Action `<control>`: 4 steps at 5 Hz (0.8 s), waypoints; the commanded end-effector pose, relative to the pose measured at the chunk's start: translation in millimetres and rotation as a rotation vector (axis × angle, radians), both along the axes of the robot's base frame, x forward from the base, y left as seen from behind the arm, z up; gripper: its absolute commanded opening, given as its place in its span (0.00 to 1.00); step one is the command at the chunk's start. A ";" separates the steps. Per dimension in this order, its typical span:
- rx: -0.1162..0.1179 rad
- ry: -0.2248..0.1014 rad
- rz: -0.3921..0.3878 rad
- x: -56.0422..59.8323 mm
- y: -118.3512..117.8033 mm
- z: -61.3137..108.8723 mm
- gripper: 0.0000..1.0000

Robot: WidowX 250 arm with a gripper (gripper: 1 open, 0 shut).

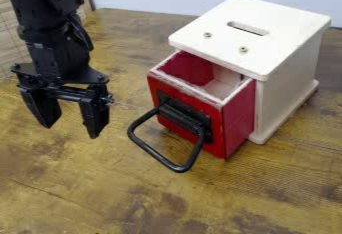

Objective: Close the drawer

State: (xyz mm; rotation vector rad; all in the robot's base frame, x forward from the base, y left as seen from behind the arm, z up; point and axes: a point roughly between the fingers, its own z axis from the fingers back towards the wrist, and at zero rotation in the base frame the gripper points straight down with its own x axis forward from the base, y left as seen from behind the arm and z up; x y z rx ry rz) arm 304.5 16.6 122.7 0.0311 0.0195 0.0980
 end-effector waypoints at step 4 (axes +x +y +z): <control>0.033 -0.050 -0.198 18.2 -3.9 16.8 1.00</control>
